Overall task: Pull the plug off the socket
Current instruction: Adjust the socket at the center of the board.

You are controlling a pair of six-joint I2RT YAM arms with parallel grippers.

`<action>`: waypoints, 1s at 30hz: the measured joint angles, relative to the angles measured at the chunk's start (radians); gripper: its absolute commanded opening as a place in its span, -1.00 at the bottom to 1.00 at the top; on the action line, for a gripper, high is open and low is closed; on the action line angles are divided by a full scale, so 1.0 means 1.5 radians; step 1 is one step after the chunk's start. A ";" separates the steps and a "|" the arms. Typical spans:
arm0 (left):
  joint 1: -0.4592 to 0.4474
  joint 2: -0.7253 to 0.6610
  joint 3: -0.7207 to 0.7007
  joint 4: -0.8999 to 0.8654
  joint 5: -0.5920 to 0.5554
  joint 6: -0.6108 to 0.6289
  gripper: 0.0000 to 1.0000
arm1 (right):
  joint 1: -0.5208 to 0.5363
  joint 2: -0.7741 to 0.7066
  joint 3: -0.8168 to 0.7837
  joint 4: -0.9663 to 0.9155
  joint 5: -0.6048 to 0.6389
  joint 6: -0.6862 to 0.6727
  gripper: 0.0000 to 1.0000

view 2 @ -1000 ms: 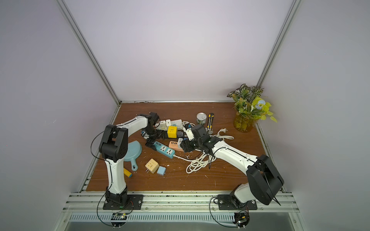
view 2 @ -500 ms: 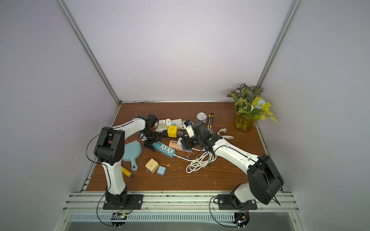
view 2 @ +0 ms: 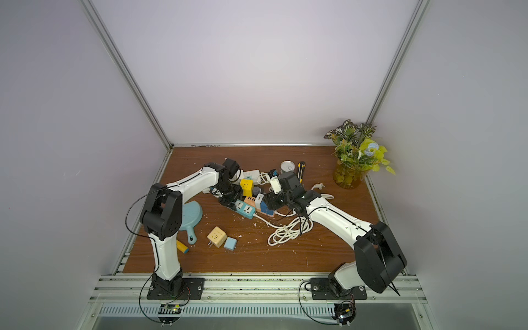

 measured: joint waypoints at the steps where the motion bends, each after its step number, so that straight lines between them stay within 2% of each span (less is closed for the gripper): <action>1: -0.002 -0.005 0.007 -0.001 -0.001 -0.003 0.25 | 0.000 -0.006 -0.004 0.000 0.000 0.000 0.37; 4: -0.005 -0.026 0.007 -0.009 -0.003 -0.009 0.33 | 0.000 -0.017 -0.010 -0.001 0.000 0.000 0.38; 12: -0.006 -0.050 -0.019 -0.024 -0.003 -0.015 0.25 | 0.000 -0.020 -0.015 -0.001 -0.001 0.000 0.38; 17: -0.005 -0.049 -0.030 -0.004 -0.012 -0.034 0.02 | 0.000 -0.020 -0.015 -0.001 -0.001 0.003 0.29; 30: -0.004 -0.017 -0.037 0.121 -0.045 -0.042 -0.38 | 0.003 -0.046 -0.049 0.007 0.005 0.008 0.28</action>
